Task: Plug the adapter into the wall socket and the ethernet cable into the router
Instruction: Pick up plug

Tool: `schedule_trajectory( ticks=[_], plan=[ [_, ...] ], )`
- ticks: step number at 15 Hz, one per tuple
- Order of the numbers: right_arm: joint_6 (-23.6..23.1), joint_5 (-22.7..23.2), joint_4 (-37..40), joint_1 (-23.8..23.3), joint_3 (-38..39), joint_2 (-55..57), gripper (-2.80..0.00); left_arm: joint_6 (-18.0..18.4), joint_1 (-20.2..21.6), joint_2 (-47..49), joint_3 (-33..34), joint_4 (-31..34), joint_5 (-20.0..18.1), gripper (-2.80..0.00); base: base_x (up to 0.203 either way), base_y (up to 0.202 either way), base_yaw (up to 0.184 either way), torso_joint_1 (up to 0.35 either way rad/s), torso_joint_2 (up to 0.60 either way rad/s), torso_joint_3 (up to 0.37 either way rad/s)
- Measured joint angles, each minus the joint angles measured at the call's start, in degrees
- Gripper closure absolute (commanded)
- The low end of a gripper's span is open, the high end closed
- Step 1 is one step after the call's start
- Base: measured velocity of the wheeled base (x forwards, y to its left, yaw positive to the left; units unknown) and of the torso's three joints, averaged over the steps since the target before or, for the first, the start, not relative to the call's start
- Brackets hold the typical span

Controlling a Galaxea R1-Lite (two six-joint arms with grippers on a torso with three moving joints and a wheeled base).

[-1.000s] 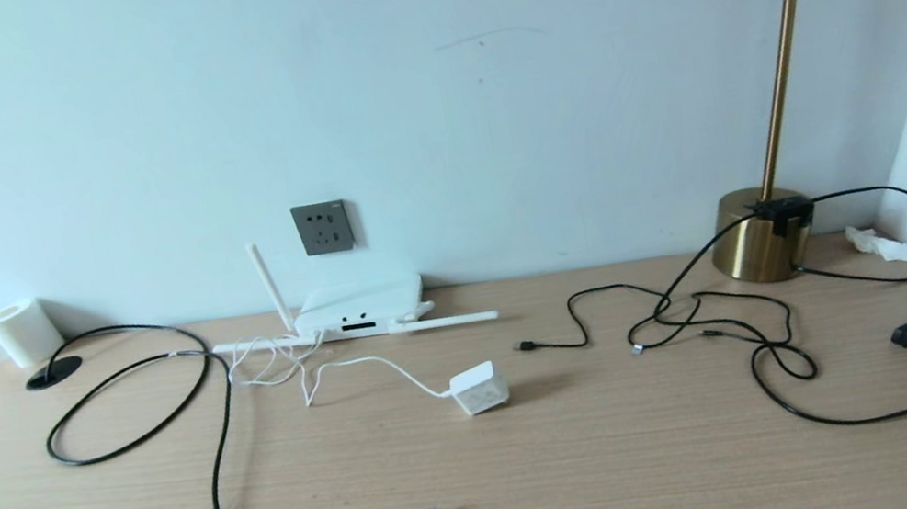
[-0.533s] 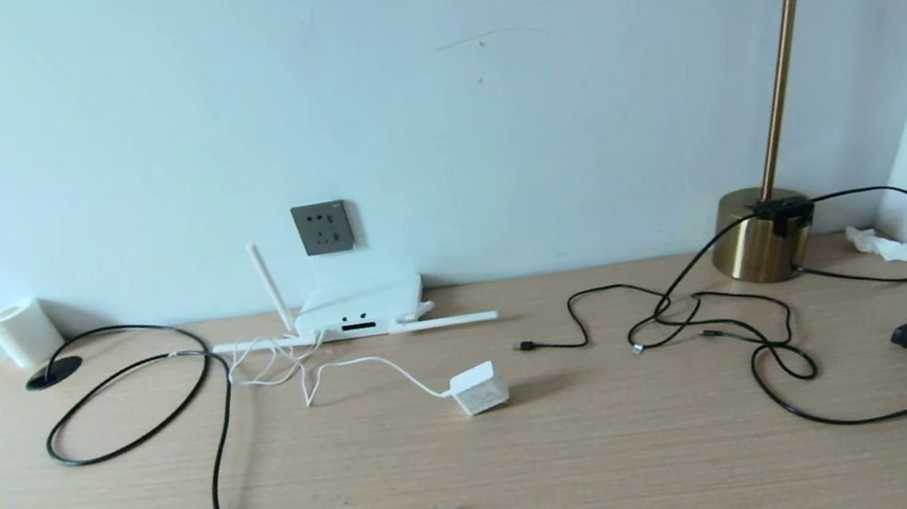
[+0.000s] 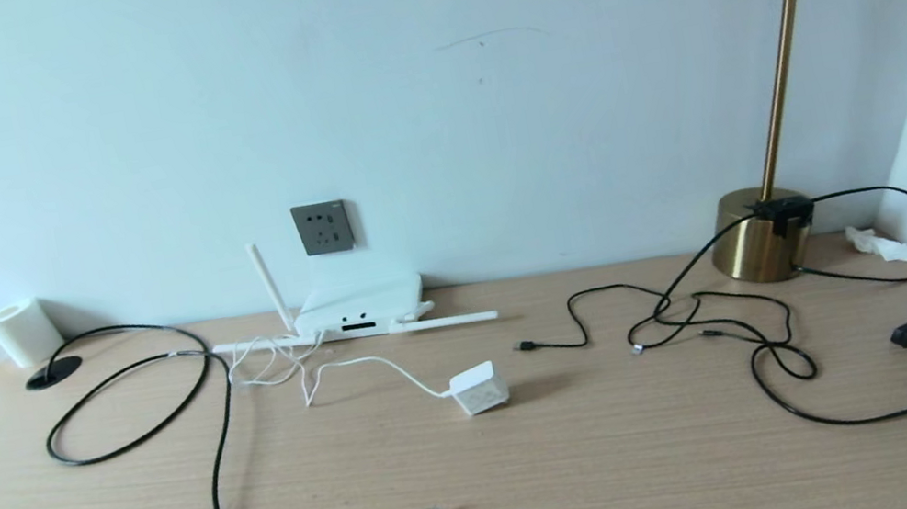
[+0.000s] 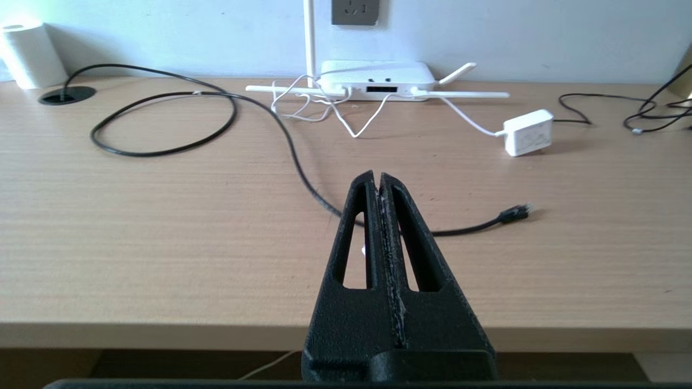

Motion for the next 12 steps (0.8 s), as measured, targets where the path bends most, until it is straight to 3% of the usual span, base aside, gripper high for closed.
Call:
schedule_trajectory(
  ticks=[3,6,12],
  plan=[
    [0.0,0.0,0.0,0.0,0.0,0.0,-2.80,-1.4,-2.4,13.3,-7.1,0.0,-1.1,0.00,0.000,0.000,0.000,0.000,0.00,0.000],
    [0.0,0.0,0.0,0.0,0.0,0.0,-2.80,-3.9,-3.6,27.2,-12.5,-1.9,-5.8,0.00,0.000,0.000,0.000,0.000,0.00,0.000],
    [0.1,0.0,0.0,0.0,0.0,0.0,-2.80,-5.2,-1.2,53.7,-26.4,-12.1,-8.6,0.00,0.000,0.000,0.000,0.000,0.00,0.000]
  ],
)
